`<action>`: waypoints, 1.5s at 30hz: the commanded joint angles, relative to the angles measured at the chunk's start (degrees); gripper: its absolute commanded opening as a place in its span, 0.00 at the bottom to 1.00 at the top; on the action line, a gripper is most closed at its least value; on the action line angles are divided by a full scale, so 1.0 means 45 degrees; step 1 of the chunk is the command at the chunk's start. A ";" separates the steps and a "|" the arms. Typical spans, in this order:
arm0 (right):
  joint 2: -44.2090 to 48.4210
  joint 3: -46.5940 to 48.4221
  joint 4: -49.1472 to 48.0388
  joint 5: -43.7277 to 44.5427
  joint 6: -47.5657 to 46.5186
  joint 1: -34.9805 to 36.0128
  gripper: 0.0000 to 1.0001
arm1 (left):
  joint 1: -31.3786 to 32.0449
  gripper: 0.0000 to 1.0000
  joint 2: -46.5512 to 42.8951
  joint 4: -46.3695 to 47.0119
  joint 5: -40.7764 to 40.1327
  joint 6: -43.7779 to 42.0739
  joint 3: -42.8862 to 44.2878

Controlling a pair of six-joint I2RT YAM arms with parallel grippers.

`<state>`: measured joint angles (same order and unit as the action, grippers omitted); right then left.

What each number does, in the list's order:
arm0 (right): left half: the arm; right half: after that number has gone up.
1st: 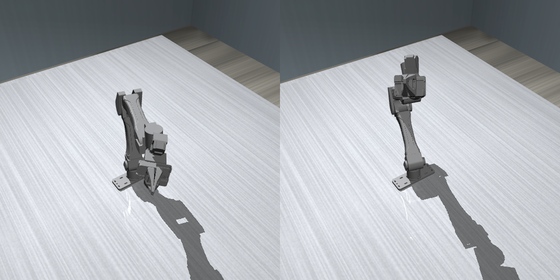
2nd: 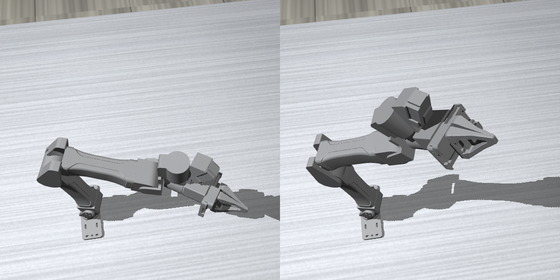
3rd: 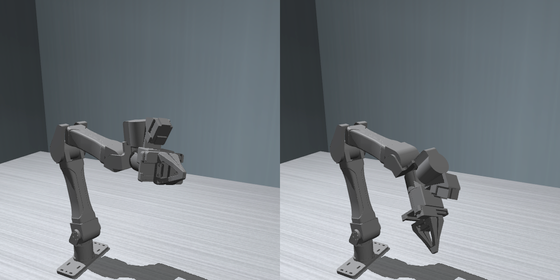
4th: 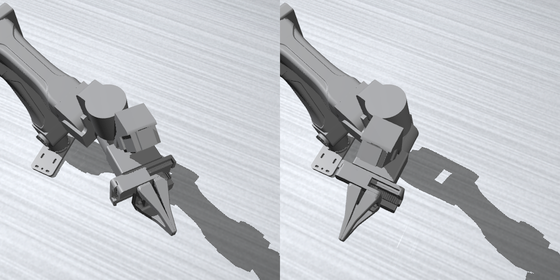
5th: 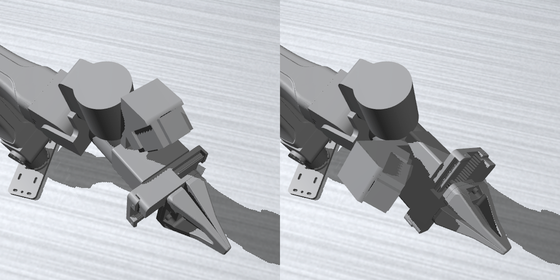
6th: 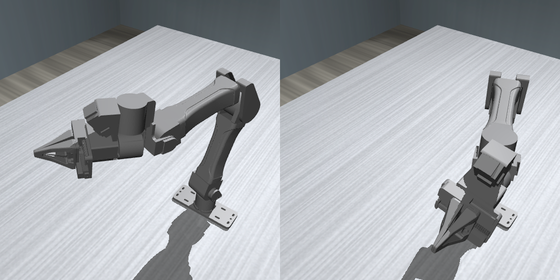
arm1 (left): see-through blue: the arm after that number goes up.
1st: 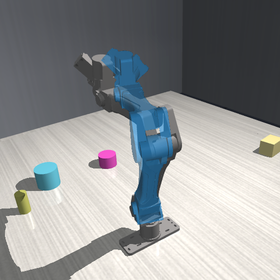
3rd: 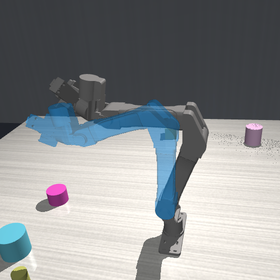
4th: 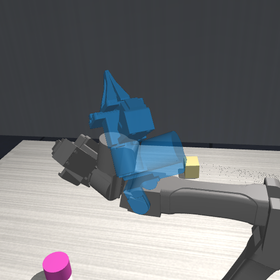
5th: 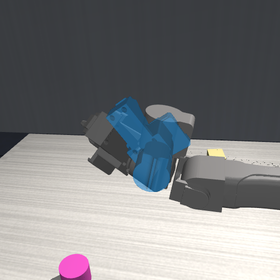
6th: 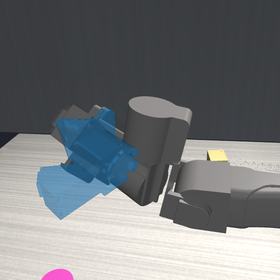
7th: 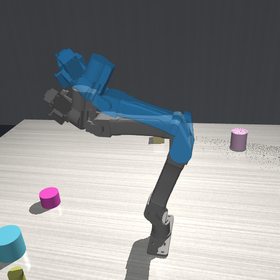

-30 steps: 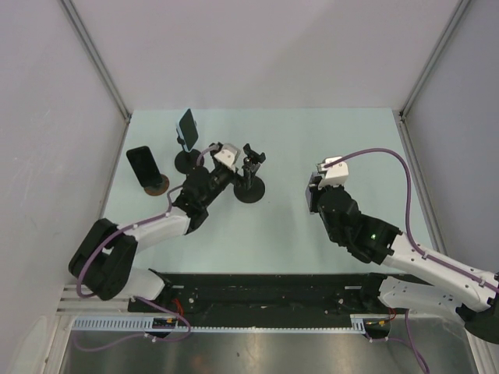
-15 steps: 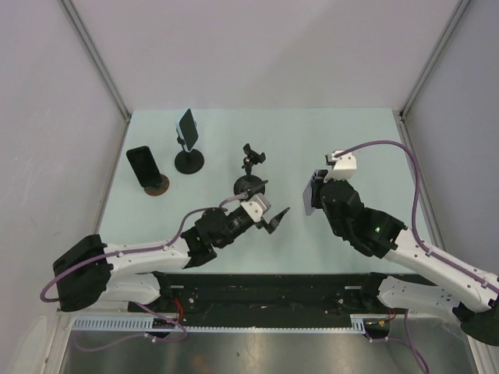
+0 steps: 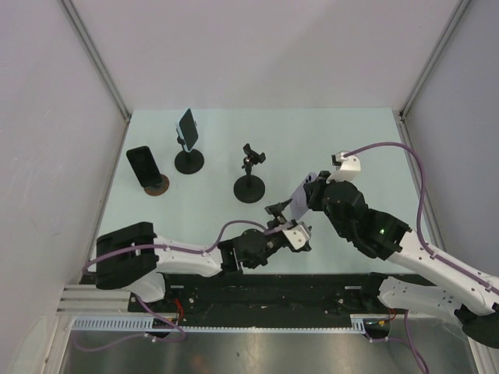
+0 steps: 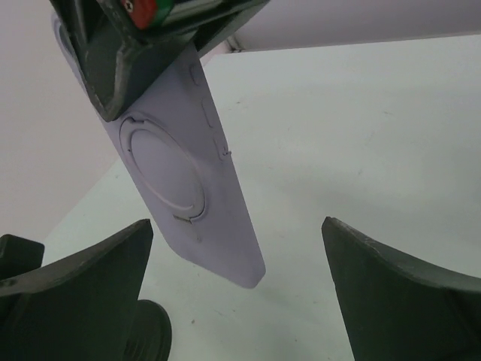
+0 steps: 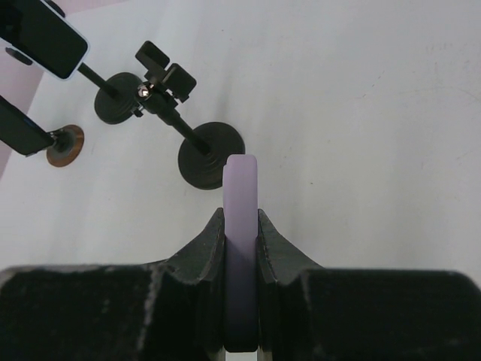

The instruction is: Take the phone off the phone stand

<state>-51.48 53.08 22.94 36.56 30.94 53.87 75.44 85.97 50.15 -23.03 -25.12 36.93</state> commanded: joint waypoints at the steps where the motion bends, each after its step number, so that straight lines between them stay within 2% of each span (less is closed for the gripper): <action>1: 0.0386 0.0783 -0.0625 -0.0174 0.1170 -0.0017 0.00 | 0.0286 0.99 0.0737 0.2232 -0.2494 -0.1251 0.0875; 6: 0.0445 0.0763 -0.0664 -0.0486 0.1718 0.0002 0.00 | 0.0306 0.92 0.1926 0.4887 -0.3553 -0.1916 0.0700; 8: 0.0406 0.0763 -0.0722 -0.0545 0.1874 0.0021 0.00 | 0.0325 0.85 0.2202 0.5745 -0.3769 -0.2170 0.0642; 12: 0.0289 0.0724 -0.0800 -0.0643 0.2128 0.0003 0.02 | 0.0384 0.71 0.2359 0.5926 -0.3789 -0.2054 0.0583; 15: 0.0327 0.0705 -0.0859 -0.0565 0.2168 0.0002 0.07 | 0.0384 0.57 0.2301 0.5984 -0.3789 -0.1859 0.0447; 16: 0.0328 0.0705 -0.0898 -0.0546 0.2148 0.0002 0.09 | 0.0404 0.46 0.2262 0.6004 -0.3789 -0.1761 0.0369; 18: 0.0386 0.0666 -0.0976 -0.0506 0.2129 0.0002 0.15 | 0.0404 0.33 0.2145 0.6004 -0.3770 -0.1644 0.0290; 19: 0.0386 0.0646 -0.1092 -0.0526 0.2109 0.0002 0.17 | 0.0404 0.20 0.2087 0.6004 -0.3770 -0.1547 0.0213; 20: 0.0464 0.0588 -0.1210 -0.0642 0.2051 0.0002 0.20 | 0.0404 0.14 0.2009 0.6004 -0.3750 -0.1488 0.0193; 22: 0.0639 0.0257 -0.1754 -0.0798 0.1915 0.0022 0.32 | 0.0404 0.00 0.1911 0.6004 -0.3731 -0.1332 0.0095; 23: 0.0814 0.0139 -0.1932 -0.0935 0.1856 0.0041 0.38 | 0.0423 0.00 0.1852 0.6004 -0.3731 -0.1253 0.0056; 24: 0.0893 0.0041 -0.2107 -0.0975 0.1778 0.0003 0.48 | 0.0423 0.00 0.1716 0.5984 -0.3711 -0.1175 0.0017; 26: 0.1127 -0.0135 -0.2499 -0.1053 0.1467 0.0002 0.57 | 0.0423 0.00 0.1559 0.5984 -0.3692 -0.0844 -0.0139; 27: 0.1206 -0.0155 -0.2597 -0.1073 0.1349 0.0002 0.66 | 0.0423 0.00 0.1385 0.5984 -0.3672 -0.0727 -0.0178; 31: 0.1772 -0.0428 -0.3357 -0.1073 0.0256 -0.0017 0.81 | 0.0404 0.00 0.0858 0.5907 -0.3516 0.0228 -0.0549; 34: 0.2377 -0.0779 -0.4002 -0.1189 -0.0721 -0.0017 0.97 | 0.0365 0.00 0.0195 0.5422 -0.3127 0.1261 -0.0803; 35: 0.2514 -0.1012 -0.4178 -0.1383 -0.1013 -0.0017 1.00 | 0.0249 0.00 -0.0060 0.5128 -0.2719 0.1634 -0.0862; 38: 0.3061 -0.1481 -0.4959 -0.1755 -0.1912 -0.0036 1.00 | -0.0296 0.00 -0.1095 0.3995 -0.1567 0.3664 -0.1135; 42: 0.3277 -0.2282 -0.5954 -0.2458 -0.2558 -0.0056 1.00 | -0.1371 0.00 -0.2267 0.3115 0.1668 0.7153 -0.1526; 45: 0.3024 -0.2556 -0.6540 -0.3337 -0.2949 -0.0037 1.00 | -0.2153 0.00 -0.2757 0.2859 0.2965 0.9052 -0.1721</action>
<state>-36.80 43.22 0.51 27.03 22.24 53.71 69.58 78.15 61.98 -22.31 -3.09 29.63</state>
